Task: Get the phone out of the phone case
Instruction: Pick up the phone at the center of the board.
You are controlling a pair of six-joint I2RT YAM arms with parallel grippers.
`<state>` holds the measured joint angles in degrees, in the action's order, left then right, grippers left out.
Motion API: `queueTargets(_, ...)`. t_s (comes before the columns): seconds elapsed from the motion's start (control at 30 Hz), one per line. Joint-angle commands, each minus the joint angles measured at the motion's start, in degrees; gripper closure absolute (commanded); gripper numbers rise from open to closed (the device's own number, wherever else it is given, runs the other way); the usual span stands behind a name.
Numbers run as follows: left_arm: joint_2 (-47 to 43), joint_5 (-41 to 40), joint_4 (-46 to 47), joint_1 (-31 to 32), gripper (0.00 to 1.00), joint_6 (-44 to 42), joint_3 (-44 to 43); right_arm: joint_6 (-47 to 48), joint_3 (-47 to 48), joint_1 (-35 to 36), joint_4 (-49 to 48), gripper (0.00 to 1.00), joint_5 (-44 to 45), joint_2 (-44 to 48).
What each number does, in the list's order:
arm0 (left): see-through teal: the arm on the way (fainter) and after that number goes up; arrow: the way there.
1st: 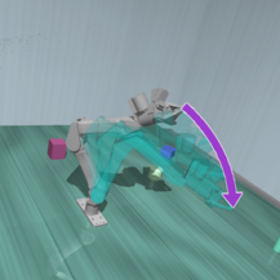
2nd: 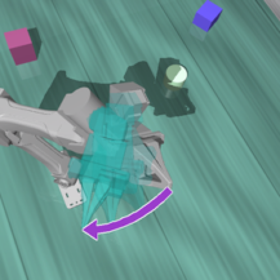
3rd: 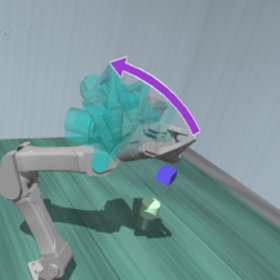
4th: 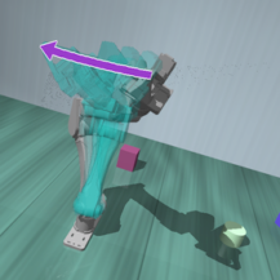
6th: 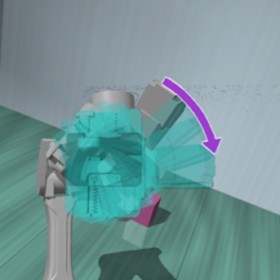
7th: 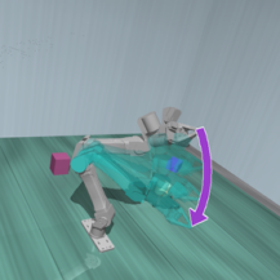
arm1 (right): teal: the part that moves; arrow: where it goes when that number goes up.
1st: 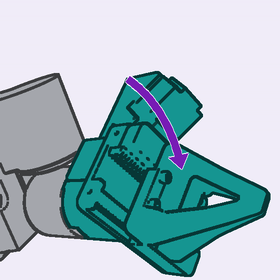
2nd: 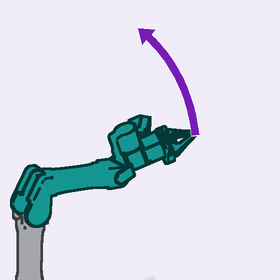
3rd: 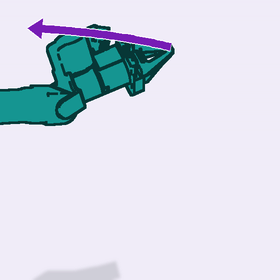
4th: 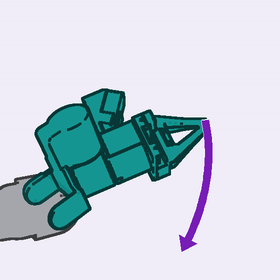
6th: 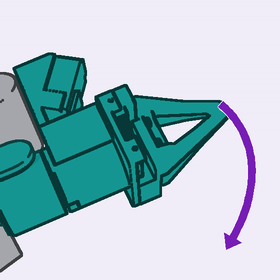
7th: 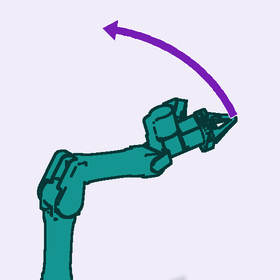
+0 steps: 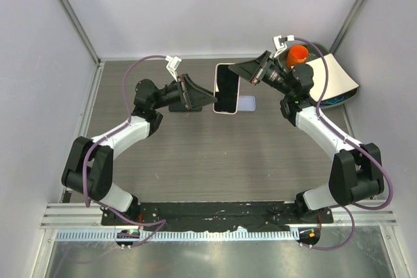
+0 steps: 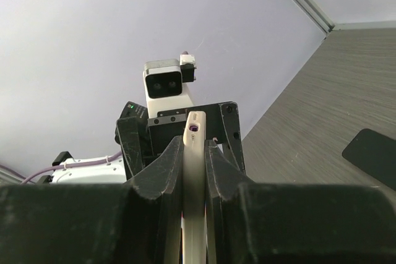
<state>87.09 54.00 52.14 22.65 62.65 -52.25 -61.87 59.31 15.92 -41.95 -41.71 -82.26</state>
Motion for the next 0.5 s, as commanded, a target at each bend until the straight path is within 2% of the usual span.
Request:
queueTargets(0.0, -1.6, -0.3, 4.5, 0.4, 0.00, 0.9, 0.2, -1.1, 0.9, -0.4, -5.8, 0.99, 2.5, 1.4)
queueTargets(0.37, 1.1, 0.3, 2.7, 3.8, 0.02, 0.3, -0.7, -1.0, 1.2, -0.5, -6.8, 0.99, 3.4, -0.5)
queueTargets(0.43, 1.6, 0.7, 2.7, 4.4, 0.05, 0.3, -0.9, -0.8, 1.2, -0.5, -6.8, 0.99, 3.5, -0.8)
queueTargets(0.47, 1.8, 0.8, 2.7, 4.5, 0.11, 0.4, -1.2, -0.5, 1.2, -0.5, -6.8, 0.99, 3.6, -0.8)
